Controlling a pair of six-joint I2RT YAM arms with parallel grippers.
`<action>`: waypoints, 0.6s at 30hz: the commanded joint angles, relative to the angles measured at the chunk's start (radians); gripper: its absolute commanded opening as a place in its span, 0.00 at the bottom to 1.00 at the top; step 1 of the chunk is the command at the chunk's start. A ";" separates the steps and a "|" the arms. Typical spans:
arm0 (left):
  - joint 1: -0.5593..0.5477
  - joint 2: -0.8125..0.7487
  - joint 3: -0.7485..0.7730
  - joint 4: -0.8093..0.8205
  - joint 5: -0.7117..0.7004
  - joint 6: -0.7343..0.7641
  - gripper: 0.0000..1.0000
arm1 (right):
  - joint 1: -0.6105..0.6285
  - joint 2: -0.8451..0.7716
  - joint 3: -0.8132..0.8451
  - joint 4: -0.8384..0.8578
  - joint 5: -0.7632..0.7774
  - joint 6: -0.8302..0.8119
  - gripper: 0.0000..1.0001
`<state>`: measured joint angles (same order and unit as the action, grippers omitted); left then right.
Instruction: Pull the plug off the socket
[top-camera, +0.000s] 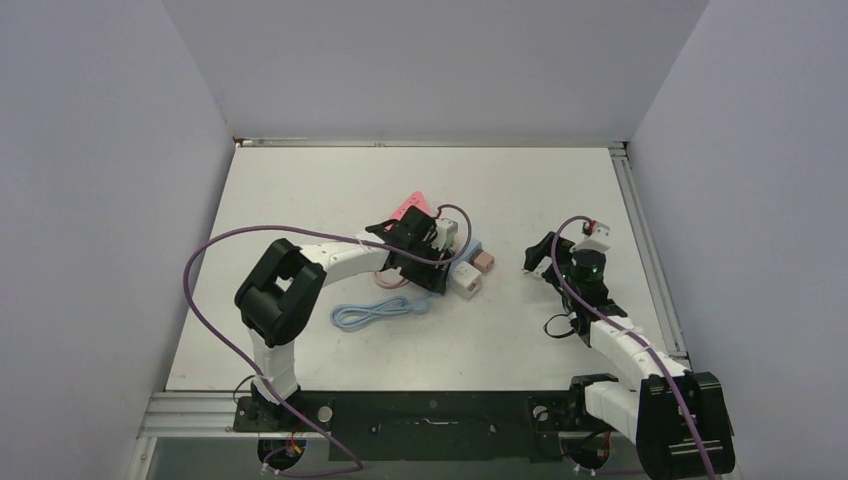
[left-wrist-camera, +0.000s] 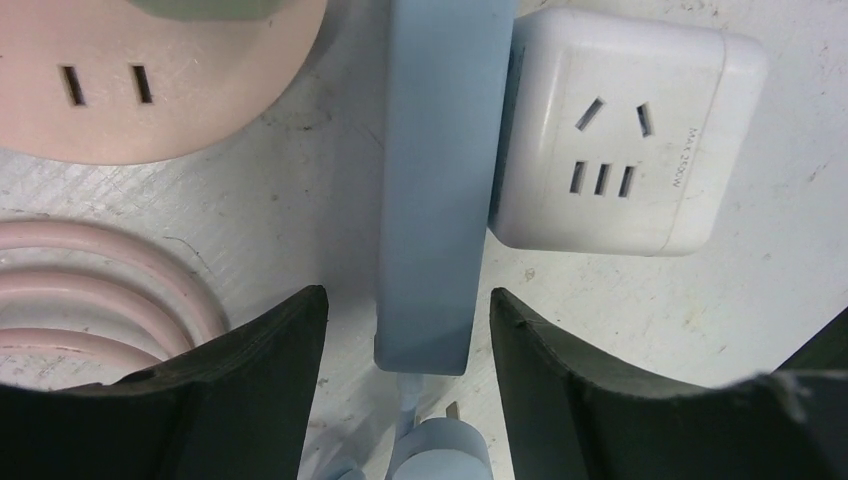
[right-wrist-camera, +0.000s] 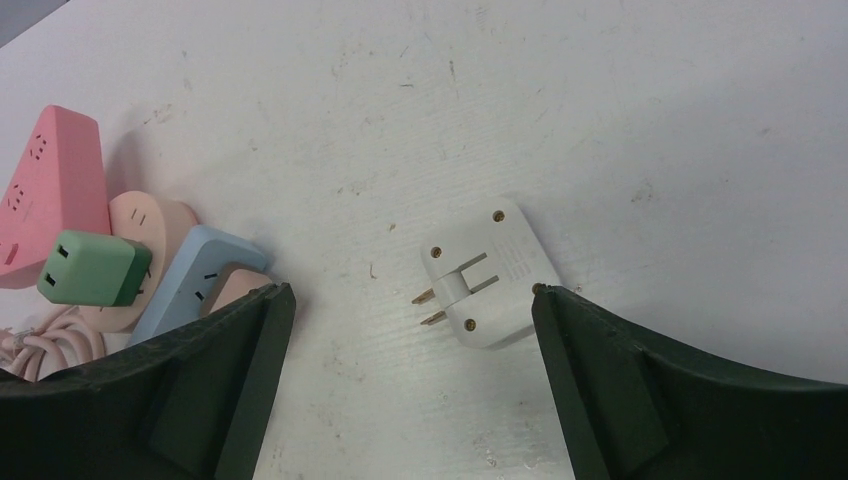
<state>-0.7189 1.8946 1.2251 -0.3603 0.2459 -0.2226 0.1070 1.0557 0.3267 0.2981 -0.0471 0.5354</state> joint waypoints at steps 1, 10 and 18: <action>-0.001 -0.003 0.014 0.010 -0.011 0.019 0.57 | 0.020 -0.007 -0.002 0.067 -0.040 -0.019 0.97; -0.002 0.002 -0.014 0.098 0.073 -0.021 0.52 | 0.104 0.006 0.022 0.076 -0.198 0.086 0.93; -0.007 0.043 0.015 0.094 0.111 -0.051 0.09 | 0.216 -0.001 -0.056 0.161 -0.237 0.298 0.90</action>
<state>-0.7197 1.9190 1.2163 -0.2916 0.3248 -0.2485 0.2882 1.0752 0.3050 0.3656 -0.2413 0.6991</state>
